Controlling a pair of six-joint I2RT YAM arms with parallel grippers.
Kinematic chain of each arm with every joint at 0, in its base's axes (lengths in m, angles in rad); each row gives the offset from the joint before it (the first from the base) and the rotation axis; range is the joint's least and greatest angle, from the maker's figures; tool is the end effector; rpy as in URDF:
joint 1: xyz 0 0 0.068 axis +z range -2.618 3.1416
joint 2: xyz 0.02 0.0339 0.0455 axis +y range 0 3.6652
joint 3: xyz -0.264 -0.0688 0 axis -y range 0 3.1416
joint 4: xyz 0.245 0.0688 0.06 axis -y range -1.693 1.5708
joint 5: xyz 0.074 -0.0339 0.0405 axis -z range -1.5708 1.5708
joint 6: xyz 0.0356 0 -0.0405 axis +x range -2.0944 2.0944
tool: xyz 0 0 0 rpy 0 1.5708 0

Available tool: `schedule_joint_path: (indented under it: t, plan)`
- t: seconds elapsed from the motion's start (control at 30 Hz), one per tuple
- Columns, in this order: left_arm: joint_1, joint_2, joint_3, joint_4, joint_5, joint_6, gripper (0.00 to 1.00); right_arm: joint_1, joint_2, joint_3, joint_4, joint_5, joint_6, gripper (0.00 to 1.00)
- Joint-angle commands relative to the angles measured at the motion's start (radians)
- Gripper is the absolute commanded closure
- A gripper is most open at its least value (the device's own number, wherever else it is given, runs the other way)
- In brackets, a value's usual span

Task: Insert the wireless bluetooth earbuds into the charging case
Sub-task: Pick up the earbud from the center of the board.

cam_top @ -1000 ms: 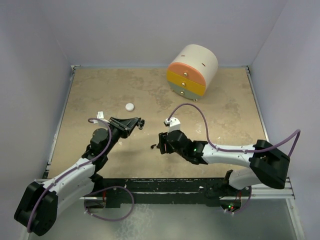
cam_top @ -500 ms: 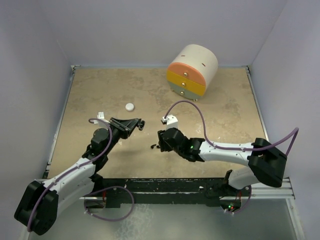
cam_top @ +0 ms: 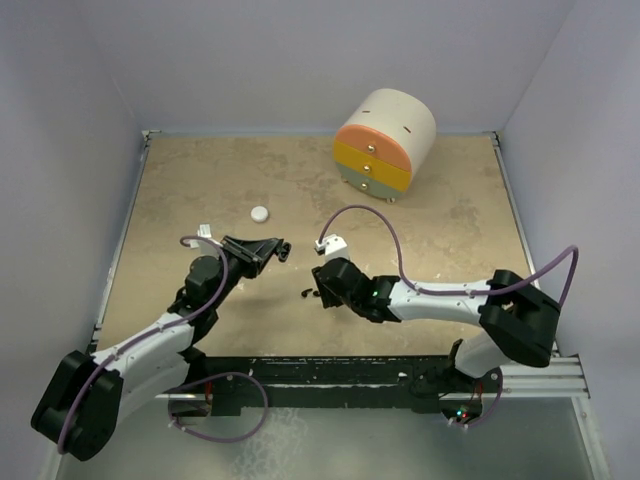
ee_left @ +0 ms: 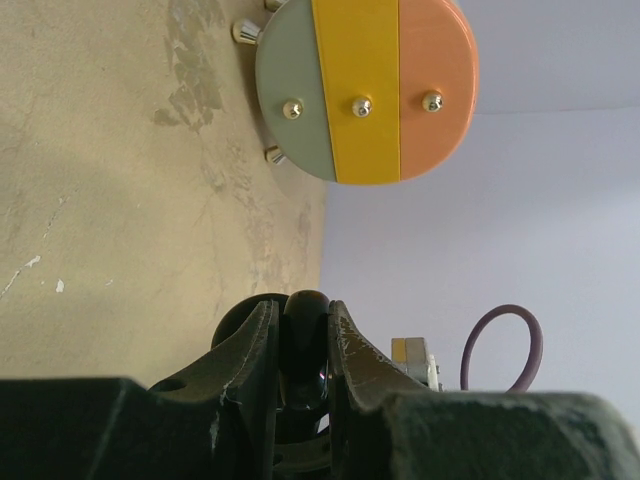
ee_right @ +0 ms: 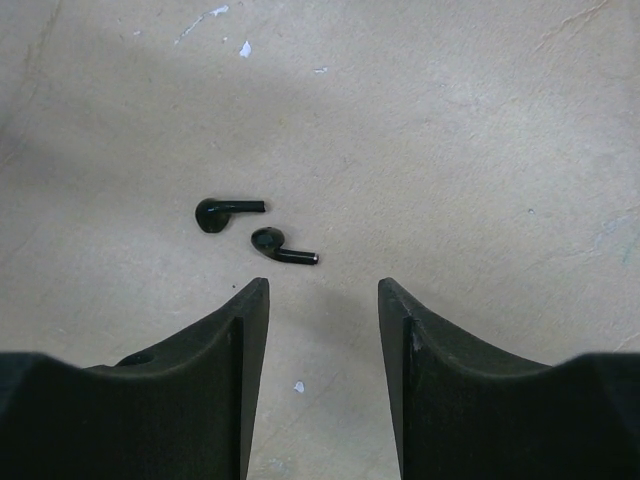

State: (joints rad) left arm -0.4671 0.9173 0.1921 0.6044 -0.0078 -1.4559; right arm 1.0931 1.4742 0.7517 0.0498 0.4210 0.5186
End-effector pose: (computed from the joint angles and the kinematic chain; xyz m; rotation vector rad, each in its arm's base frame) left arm 0.1711 -0.0860 0.1923 -0.9119 1.6778 -1.3831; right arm 0.1514 0.2609 0.1929 -0.4057 2.1724 0.4389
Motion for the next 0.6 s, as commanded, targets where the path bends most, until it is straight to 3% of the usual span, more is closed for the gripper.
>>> schedule_joint_path:
  t: [0.0, 0.57]
  plan:
    - [-0.005, 0.031, -0.003, 0.111, 0.015, 0.013, 1.00, 0.006, 0.034, 0.050, 0.041, -0.022, -0.044, 0.51]
    - [-0.004, 0.039, -0.032, 0.160, 0.022, -0.005, 1.00, 0.005, 0.154, 0.126, 0.053, -0.083, -0.092, 0.54]
